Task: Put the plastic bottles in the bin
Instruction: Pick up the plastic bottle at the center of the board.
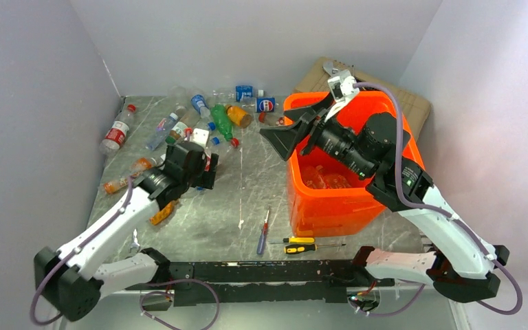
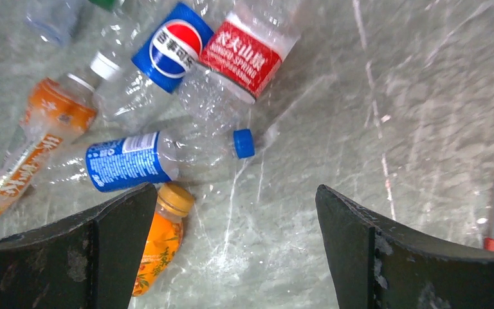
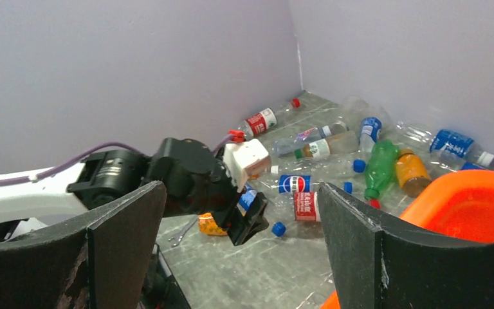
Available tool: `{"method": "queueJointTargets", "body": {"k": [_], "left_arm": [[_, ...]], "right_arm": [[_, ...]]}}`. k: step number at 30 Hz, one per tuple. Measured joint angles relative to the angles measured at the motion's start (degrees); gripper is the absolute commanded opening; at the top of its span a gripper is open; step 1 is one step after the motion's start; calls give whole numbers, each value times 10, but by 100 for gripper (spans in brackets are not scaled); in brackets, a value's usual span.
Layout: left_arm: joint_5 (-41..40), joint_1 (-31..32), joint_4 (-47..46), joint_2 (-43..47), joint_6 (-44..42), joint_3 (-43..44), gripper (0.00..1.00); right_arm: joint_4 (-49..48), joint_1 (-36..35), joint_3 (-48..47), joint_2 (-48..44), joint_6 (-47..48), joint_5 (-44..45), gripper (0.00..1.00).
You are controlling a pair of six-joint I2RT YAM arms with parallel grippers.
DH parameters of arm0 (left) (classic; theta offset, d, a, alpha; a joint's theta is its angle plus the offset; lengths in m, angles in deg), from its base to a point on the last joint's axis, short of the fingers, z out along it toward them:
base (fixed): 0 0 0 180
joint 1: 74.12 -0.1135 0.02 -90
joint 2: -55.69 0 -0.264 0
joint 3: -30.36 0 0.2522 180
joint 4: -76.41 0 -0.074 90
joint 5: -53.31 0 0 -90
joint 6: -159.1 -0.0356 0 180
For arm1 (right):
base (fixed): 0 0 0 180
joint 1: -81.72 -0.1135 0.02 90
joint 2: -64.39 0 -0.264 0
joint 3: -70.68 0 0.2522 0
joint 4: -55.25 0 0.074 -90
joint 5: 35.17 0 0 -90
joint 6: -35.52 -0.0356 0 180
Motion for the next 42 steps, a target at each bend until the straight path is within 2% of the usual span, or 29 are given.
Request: {"method": "queueJointTargets", "body": {"k": [9,16,22,25,30,42], "left_arm": [[109,-90,26,-175,12,18,95],[122,-92,35,-218,-3,30,96],[135,-80,10,-249,-71,102,100],[123,-50,-11,-276,-128,126,99],[66,-19,-2,-388,-189,192,100],[-57,-19,30,-537,-263,300,97]], "right_arm": [[-23,0,46,-39,5,19,93],[-33,0,89,-70,7,22,94],[-36,0,111,-95,14,25,94],[-35,0,122,-112,18,31,95],[-33,0,131,-142,28,44,95],[-21,0,140,-194,49,69,96]]}}
